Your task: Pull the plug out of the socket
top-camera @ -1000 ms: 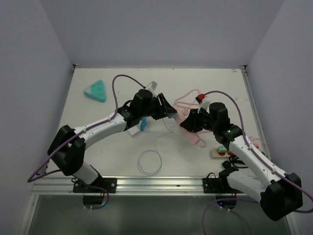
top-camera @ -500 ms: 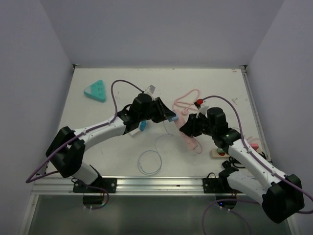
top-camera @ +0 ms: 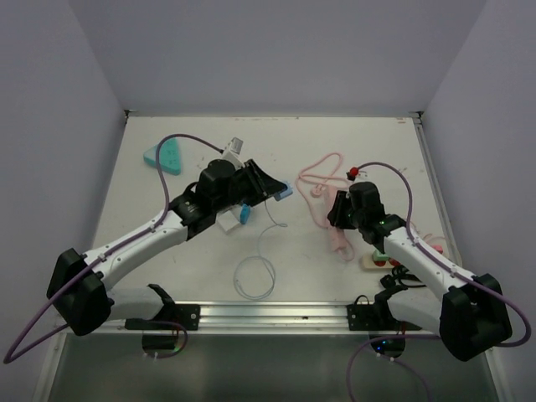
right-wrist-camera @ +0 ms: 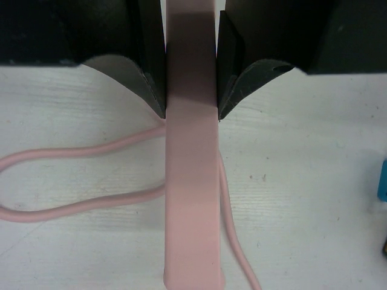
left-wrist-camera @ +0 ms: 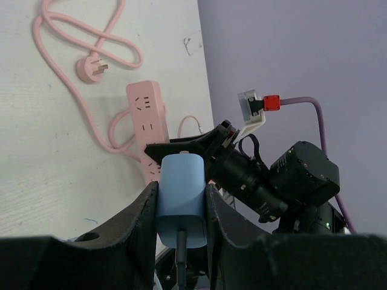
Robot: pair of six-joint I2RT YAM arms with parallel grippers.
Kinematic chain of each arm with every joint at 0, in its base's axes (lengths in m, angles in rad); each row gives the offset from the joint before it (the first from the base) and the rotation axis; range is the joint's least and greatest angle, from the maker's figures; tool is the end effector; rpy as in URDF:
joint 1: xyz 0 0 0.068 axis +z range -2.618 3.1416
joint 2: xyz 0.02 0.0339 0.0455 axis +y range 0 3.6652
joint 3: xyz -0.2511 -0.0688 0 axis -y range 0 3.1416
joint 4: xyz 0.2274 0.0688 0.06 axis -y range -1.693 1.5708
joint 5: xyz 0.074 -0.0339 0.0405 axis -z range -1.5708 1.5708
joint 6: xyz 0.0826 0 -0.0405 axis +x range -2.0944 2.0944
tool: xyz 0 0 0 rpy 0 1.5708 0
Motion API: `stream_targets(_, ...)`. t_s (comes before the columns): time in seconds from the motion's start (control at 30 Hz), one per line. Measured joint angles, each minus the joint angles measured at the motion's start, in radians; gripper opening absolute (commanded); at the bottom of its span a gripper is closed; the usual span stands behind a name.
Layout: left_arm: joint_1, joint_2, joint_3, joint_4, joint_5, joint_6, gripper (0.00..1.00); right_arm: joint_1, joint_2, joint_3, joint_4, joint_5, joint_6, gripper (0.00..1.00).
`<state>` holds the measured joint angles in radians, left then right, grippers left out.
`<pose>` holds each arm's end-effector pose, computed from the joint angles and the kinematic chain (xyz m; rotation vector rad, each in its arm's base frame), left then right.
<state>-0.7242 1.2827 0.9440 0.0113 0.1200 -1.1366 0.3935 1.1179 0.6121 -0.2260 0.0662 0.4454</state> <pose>0.2412 -0.2266 0.2851 -0.3488 2.1185 -1.3094 0.2371 0.0925 0.1771 0.0947 2.3247 0.3522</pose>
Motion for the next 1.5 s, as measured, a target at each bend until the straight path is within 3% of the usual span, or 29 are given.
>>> stream_targets(0.4, 0.057, -0.043, -0.006, -0.203, -0.154, 0.296, 0.00, 0.000, -0.014, 0.067, 0.002, -0.026, -0.044, 0.00)
stream_targets(0.53, 0.074, -0.041, -0.048, -0.217, -0.230, 0.407, 0.05, 0.000, -0.034, 0.072, 0.000, -0.042, -0.052, 0.00)
stream_targets(0.8, 0.143, 0.086, -0.073, -0.215, -0.321, 0.558, 0.10, 0.000, -0.041, 0.067, 0.000, -0.057, -0.054, 0.00)
stream_targets(0.9, 0.160, 0.122, -0.073, -0.216, -0.339, 0.592, 0.18, 0.000, -0.041, 0.062, -0.004, -0.056, -0.054, 0.00)
stream_targets(1.17, 0.172, 0.124, -0.073, -0.217, -0.372, 0.632, 0.50, 0.000, -0.038, 0.036, -0.006, -0.034, -0.050, 0.00)
stream_targets(1.4, 0.175, 0.032, -0.073, -0.230, -0.412, 0.650, 0.89, -0.008, 0.011, 0.034, -0.010, 0.023, -0.020, 0.00)
stream_targets(1.5, 0.175, -0.026, -0.073, -0.241, -0.427, 0.655, 0.99, -0.019, 0.042, 0.034, -0.016, 0.044, 0.001, 0.00)
